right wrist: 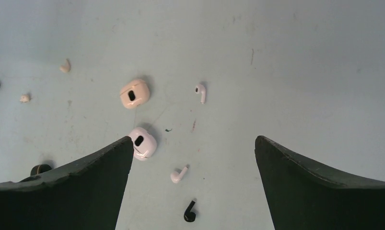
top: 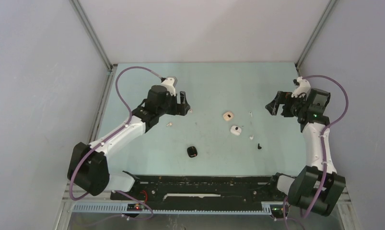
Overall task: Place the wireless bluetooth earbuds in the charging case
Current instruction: Pick up the charging case at the center of the board.
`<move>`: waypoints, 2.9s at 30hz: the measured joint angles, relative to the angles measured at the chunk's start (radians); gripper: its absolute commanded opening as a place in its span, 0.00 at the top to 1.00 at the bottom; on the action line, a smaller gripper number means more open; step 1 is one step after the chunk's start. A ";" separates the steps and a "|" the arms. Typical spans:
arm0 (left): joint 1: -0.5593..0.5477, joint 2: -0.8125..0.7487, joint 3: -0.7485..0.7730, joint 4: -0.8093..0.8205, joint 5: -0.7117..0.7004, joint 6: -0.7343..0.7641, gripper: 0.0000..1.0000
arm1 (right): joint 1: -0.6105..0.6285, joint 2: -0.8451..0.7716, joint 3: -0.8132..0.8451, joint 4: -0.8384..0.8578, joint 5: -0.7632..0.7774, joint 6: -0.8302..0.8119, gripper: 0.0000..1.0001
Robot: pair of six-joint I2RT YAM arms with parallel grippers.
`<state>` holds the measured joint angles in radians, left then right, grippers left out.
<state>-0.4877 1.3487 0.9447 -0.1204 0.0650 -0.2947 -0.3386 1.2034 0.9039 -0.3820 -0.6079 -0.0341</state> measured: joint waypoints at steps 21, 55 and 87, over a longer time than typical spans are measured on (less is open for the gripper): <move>0.000 0.021 0.068 -0.048 -0.003 0.002 0.18 | -0.006 -0.079 -0.050 -0.006 -0.222 -0.137 0.23; 0.000 0.022 0.126 -0.133 0.051 -0.032 0.19 | 0.541 0.657 0.575 -0.464 0.017 -1.055 0.24; 0.015 0.024 0.126 -0.175 0.051 -0.046 0.19 | 0.666 0.945 0.769 -0.622 0.217 -1.366 0.31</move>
<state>-0.4725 1.3727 1.0710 -0.2955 0.1158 -0.3405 0.3275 2.1487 1.6726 -1.0042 -0.3904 -1.4006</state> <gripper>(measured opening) 0.812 0.712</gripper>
